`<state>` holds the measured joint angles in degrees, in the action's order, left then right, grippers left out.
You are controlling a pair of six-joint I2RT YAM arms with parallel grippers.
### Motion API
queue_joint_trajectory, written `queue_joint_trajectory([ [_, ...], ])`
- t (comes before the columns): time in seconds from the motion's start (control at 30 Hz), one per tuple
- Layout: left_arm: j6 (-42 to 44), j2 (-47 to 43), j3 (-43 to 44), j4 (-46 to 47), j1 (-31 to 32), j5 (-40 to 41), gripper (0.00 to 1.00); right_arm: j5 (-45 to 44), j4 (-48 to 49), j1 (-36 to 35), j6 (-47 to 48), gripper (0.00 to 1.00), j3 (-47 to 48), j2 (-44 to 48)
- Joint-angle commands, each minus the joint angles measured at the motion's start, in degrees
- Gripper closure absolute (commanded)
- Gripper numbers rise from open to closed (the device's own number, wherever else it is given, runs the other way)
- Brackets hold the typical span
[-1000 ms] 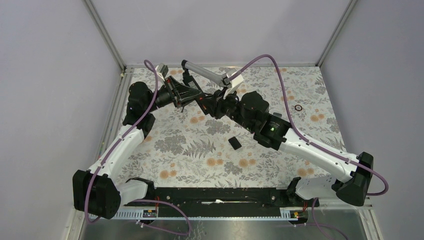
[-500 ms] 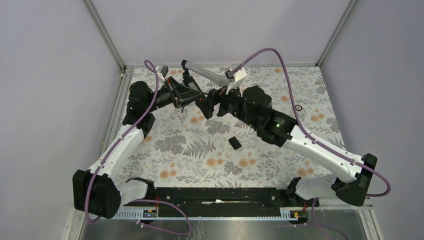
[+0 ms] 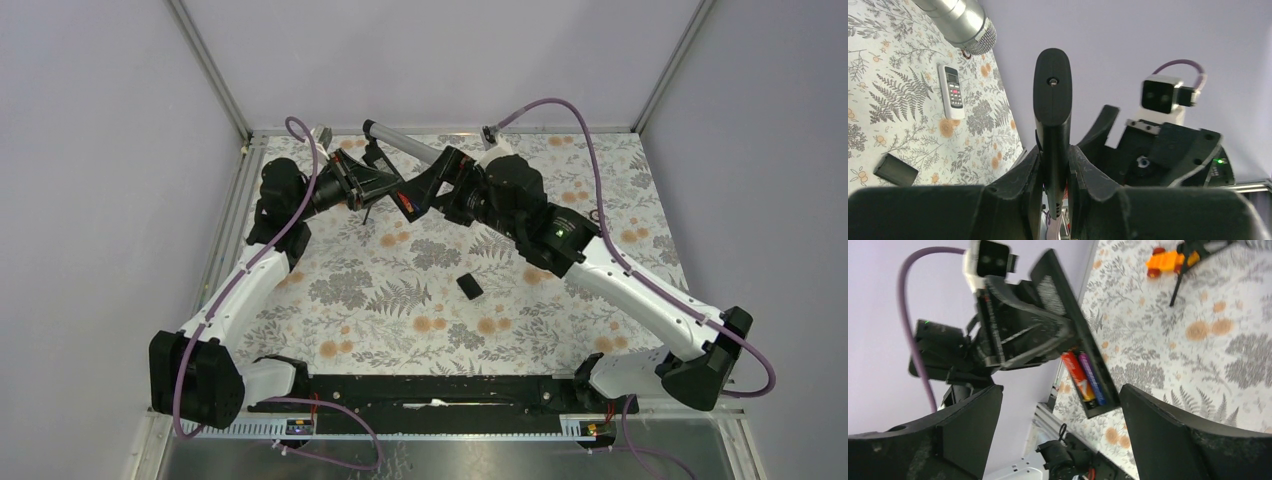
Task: Load the batteries into the remote control
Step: Load the battery into the remote control.
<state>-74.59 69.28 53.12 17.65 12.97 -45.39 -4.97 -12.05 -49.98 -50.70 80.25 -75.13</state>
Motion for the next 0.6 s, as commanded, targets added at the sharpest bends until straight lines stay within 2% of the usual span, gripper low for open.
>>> queue_joint_trajectory([
  [0.0,1.11,-1.23,2.84,3.25,-0.49,2.22,1.00,1.30,3.62,1.50,-12.30,0.05,-2.42,0.30],
  [0.17,0.91,-1.36,3.37,3.39,-0.58,2.41,1.00,4.50,5.14,3.02,-16.27,0.02,-3.54,-0.76],
  [0.33,0.35,-1.41,3.48,4.10,-0.58,1.99,1.00,8.56,14.34,4.52,-21.77,0.01,-8.67,-0.78],
  [0.57,0.10,-1.75,3.14,6.67,-0.58,0.36,1.00,11.25,13.89,5.43,-24.86,0.04,-8.66,-2.79],
])
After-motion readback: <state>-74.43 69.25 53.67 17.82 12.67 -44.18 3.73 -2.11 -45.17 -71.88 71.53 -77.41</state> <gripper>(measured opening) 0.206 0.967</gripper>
